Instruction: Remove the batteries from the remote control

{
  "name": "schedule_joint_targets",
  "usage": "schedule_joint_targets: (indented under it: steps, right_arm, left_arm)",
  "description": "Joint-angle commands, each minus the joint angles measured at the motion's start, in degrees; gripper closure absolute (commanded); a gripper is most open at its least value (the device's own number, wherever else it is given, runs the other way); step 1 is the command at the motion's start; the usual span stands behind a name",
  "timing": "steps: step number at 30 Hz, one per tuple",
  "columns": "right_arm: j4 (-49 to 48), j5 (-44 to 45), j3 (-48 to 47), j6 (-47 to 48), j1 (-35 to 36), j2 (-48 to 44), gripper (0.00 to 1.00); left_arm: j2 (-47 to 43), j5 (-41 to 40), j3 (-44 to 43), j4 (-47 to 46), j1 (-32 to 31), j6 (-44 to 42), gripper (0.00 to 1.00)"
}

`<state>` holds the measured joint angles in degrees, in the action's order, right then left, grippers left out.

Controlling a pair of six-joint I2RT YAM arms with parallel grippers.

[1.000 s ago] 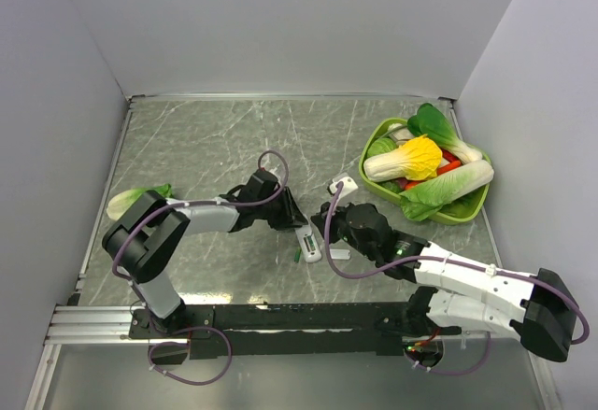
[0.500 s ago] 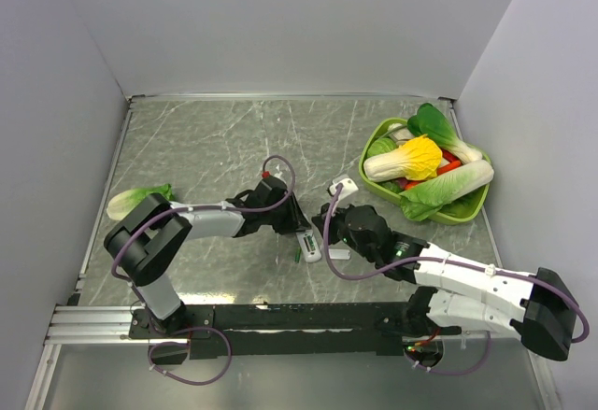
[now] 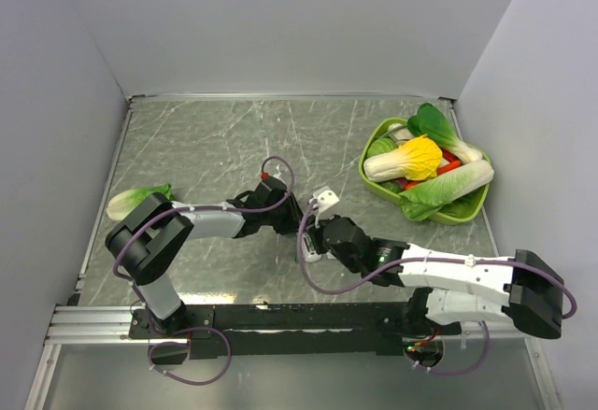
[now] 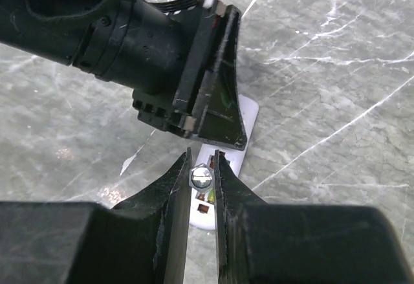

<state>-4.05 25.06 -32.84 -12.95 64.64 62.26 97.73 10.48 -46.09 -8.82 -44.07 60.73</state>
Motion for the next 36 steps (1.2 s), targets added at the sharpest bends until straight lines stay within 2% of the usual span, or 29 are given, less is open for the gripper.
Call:
schedule_joint_targets:
  steps: [1,8,20,36]
  right_arm:
    - [1.1,9.1,-3.2,2.2,3.0,3.4,1.0]
    - [-0.3,12.4,-4.2,4.2,5.6,5.2,1.0]
    - [0.5,11.1,-5.8,4.9,5.5,2.0,1.0]
    - [-1.7,8.6,-5.4,3.9,5.6,3.4,1.0]
  left_arm:
    - [3.1,-3.0,2.5,5.7,-0.2,-1.1,0.7]
    - [3.2,-3.3,2.6,6.4,-0.1,-1.0,0.7]
    - [3.5,-3.4,2.6,6.6,-0.2,-0.9,0.7]
    - [3.3,-3.5,2.4,7.4,-0.2,-1.1,0.7]
